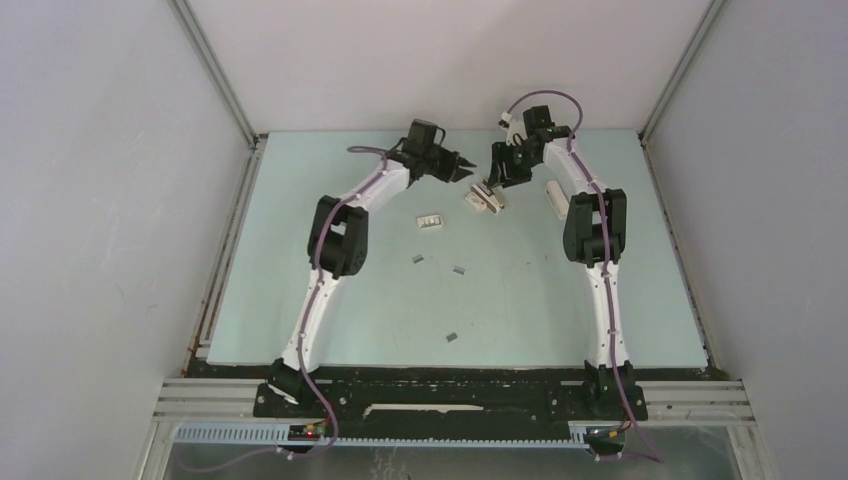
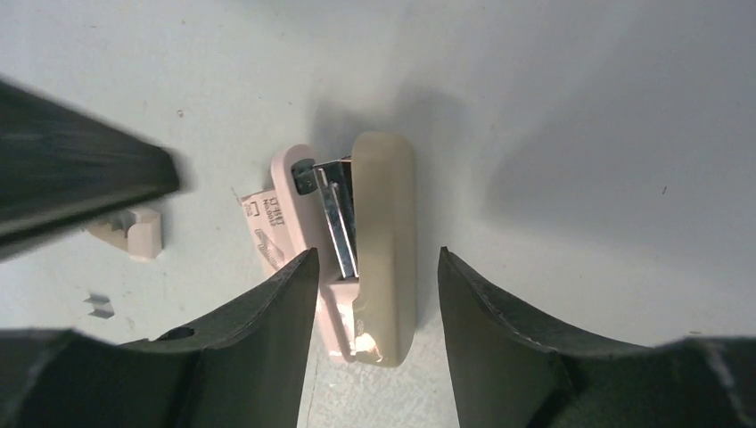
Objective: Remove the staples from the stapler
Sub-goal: Move the stapler to the center of the board, then pick up the stapler from the center of the board, then unload the staple at the center of the board.
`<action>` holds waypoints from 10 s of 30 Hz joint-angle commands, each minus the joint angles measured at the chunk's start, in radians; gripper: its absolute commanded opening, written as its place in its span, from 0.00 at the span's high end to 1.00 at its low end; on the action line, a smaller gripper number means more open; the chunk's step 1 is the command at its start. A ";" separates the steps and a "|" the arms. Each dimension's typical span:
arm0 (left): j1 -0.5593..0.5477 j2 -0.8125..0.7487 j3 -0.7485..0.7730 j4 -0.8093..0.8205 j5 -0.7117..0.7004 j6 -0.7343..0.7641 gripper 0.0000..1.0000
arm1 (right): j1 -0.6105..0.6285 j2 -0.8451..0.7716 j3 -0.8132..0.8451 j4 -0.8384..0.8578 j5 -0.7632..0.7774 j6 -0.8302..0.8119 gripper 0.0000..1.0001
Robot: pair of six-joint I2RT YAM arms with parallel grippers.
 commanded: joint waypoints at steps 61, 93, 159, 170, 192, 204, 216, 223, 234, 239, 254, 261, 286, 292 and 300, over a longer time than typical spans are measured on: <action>0.043 -1.024 -1.259 0.765 0.013 0.578 0.03 | -0.005 -0.282 -0.439 0.105 0.111 -0.052 0.89; -0.068 -0.504 -0.921 0.684 0.216 0.231 0.14 | -0.036 -0.583 -0.776 0.229 -0.175 0.062 0.91; 0.053 -0.884 -1.111 0.263 0.491 0.583 1.00 | -0.012 -0.913 -0.943 -0.100 -0.811 -0.894 0.32; 0.055 -0.937 -1.089 0.191 0.507 0.570 1.00 | -0.058 -0.945 -1.003 -0.341 -0.744 -1.835 0.18; 0.068 -0.855 -1.105 0.465 0.572 0.116 1.00 | 0.139 -1.181 -1.617 1.139 -0.352 -1.203 0.14; 0.068 -0.853 -1.124 0.535 0.567 0.025 1.00 | 0.245 -1.154 -1.721 1.493 -0.233 -1.067 0.14; 0.068 -0.862 -1.214 0.694 0.549 -0.119 1.00 | 0.273 -1.136 -1.769 1.688 -0.073 -1.092 0.45; 0.068 -0.876 -1.351 0.730 0.432 -0.249 1.00 | 0.272 -1.159 -1.833 1.613 -0.075 -1.129 0.73; 0.067 -0.949 -1.489 0.564 0.111 -0.345 1.00 | 0.328 -1.155 -1.867 1.286 -0.003 -1.196 0.82; 0.067 -0.958 -1.464 0.477 0.032 -0.345 1.00 | 0.352 -1.151 -1.837 1.104 0.030 -1.194 0.82; 0.058 -0.885 -1.325 0.562 0.195 -0.220 1.00 | 0.389 -1.140 -1.639 0.952 -0.019 -1.009 0.82; 0.046 -0.890 -1.326 0.749 0.291 -0.185 1.00 | 0.419 -1.136 -1.508 0.934 -0.046 -0.931 0.56; 0.118 -1.020 -1.553 1.166 0.239 -0.083 1.00 | 0.388 -1.245 -1.363 0.469 -0.144 -0.985 0.00; 0.135 -1.036 -1.563 1.166 0.246 -0.031 1.00 | 0.362 -1.302 -1.362 0.378 -0.200 -0.955 0.00; 0.144 -1.086 -1.543 1.092 0.253 0.096 1.00 | 0.294 -1.344 -1.346 0.291 -0.275 -0.842 0.00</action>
